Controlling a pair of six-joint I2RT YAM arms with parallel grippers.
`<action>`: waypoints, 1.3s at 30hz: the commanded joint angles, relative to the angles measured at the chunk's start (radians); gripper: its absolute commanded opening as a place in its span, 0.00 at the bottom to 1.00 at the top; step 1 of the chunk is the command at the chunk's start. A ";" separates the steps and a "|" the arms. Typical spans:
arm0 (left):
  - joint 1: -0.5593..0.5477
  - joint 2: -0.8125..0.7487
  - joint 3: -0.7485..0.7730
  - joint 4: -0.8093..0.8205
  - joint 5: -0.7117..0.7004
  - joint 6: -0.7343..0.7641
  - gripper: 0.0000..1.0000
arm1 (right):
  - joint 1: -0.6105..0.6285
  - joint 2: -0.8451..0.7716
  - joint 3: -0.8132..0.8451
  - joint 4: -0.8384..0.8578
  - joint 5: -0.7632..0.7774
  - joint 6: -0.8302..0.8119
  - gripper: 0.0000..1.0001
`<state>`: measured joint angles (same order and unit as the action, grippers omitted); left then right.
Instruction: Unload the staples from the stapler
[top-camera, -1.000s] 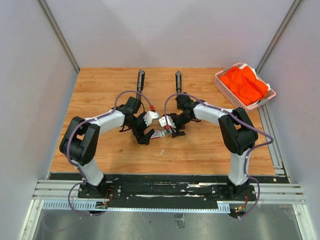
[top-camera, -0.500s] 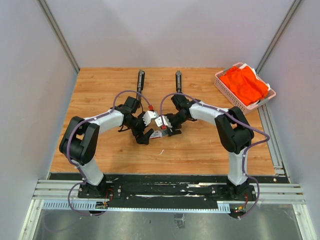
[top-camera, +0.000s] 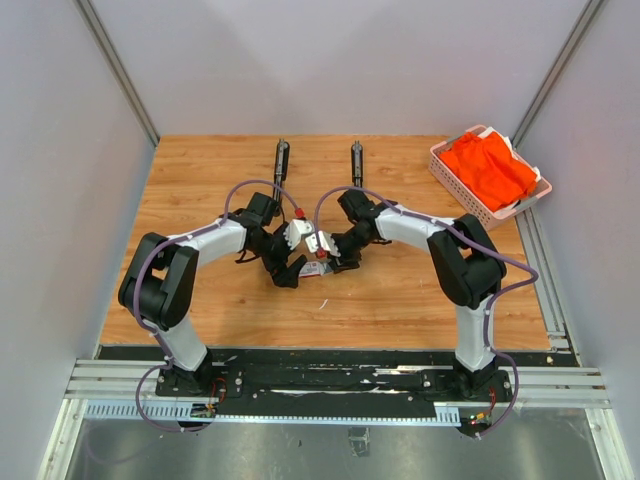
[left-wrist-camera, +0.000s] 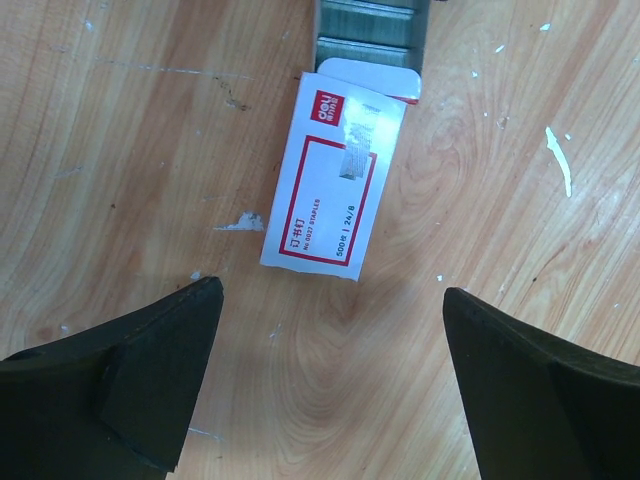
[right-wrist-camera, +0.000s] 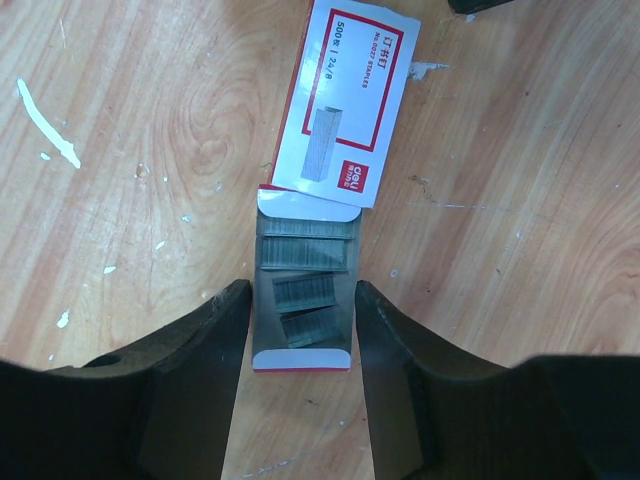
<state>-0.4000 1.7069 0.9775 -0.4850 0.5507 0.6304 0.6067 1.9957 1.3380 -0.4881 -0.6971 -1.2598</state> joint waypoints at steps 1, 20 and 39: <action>-0.021 0.032 -0.055 -0.134 0.019 0.035 0.99 | 0.002 0.041 -0.014 0.049 0.128 0.176 0.47; -0.020 0.044 -0.031 -0.201 0.086 0.066 0.98 | 0.001 0.024 -0.019 0.122 0.209 0.375 0.47; -0.017 0.089 -0.007 -0.300 0.211 0.130 0.98 | 0.000 0.036 -0.002 0.168 0.320 0.526 0.46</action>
<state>-0.3515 1.7531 1.0374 -0.5564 0.6243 0.6018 0.6418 1.9877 1.3258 -0.4168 -0.6044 -0.9783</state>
